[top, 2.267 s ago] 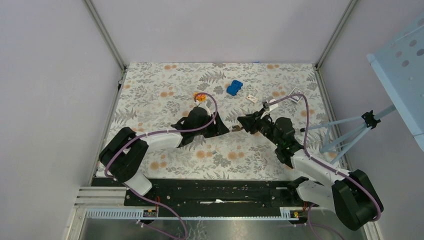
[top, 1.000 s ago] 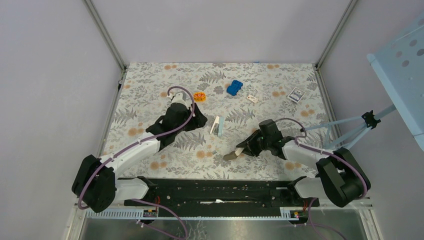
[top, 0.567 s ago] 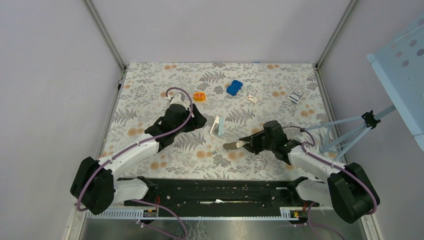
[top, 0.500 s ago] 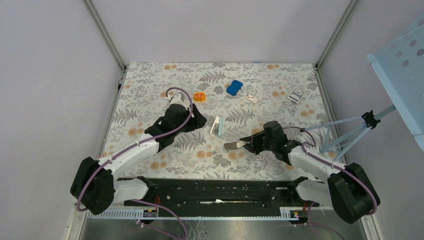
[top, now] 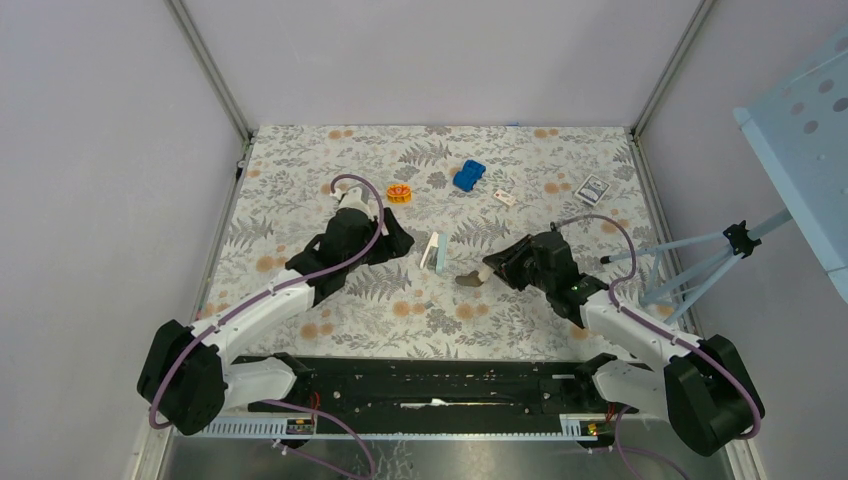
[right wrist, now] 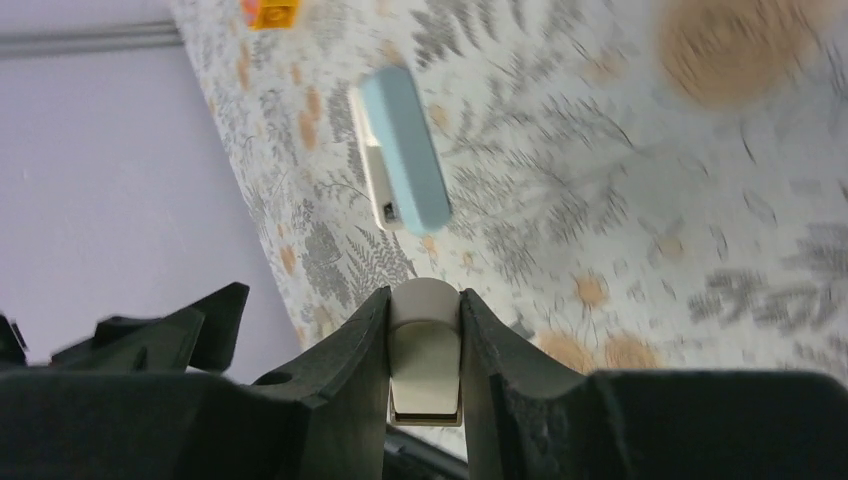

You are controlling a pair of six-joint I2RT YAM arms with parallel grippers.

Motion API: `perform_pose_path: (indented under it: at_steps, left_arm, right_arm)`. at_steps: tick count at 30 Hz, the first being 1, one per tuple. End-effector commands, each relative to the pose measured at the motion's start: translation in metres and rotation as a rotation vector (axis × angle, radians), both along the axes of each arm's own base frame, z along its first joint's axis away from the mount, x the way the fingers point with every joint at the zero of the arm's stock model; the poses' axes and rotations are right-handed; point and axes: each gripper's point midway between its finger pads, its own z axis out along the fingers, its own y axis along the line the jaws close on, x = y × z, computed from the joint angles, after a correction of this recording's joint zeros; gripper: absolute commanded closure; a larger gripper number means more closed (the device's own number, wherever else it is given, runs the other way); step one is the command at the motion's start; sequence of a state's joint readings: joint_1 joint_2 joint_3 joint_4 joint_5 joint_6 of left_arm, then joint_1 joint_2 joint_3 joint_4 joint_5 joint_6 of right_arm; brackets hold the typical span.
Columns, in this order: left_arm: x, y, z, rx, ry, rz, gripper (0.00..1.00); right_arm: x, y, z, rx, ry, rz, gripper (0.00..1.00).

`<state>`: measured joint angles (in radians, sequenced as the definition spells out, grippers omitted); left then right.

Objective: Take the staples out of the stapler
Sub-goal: Unload the staple at the center of the board.

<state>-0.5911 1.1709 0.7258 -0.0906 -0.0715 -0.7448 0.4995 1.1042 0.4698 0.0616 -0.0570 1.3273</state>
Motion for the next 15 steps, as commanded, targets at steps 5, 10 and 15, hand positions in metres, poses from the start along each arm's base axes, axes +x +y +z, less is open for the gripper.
perform_pose_path:
  at_steps: [5, 10, 15]
  left_arm:
    - [0.007, -0.001, 0.036, 0.0, -0.114, -0.061, 0.21]
    - [0.006, 0.003, 0.033, 0.0, -0.106, -0.068, 0.21]
    - [0.0, 0.002, 0.028, -0.009, -0.087, -0.093, 0.2]
  right_arm:
    - [0.052, -0.001, 0.069, -0.34, -0.717, 0.228, 1.0]
    - [0.069, -0.004, 0.085, -0.52, -0.953, 0.266, 1.0]
    - [0.079, -0.008, 0.104, -0.59, -1.131, 0.209, 1.0]
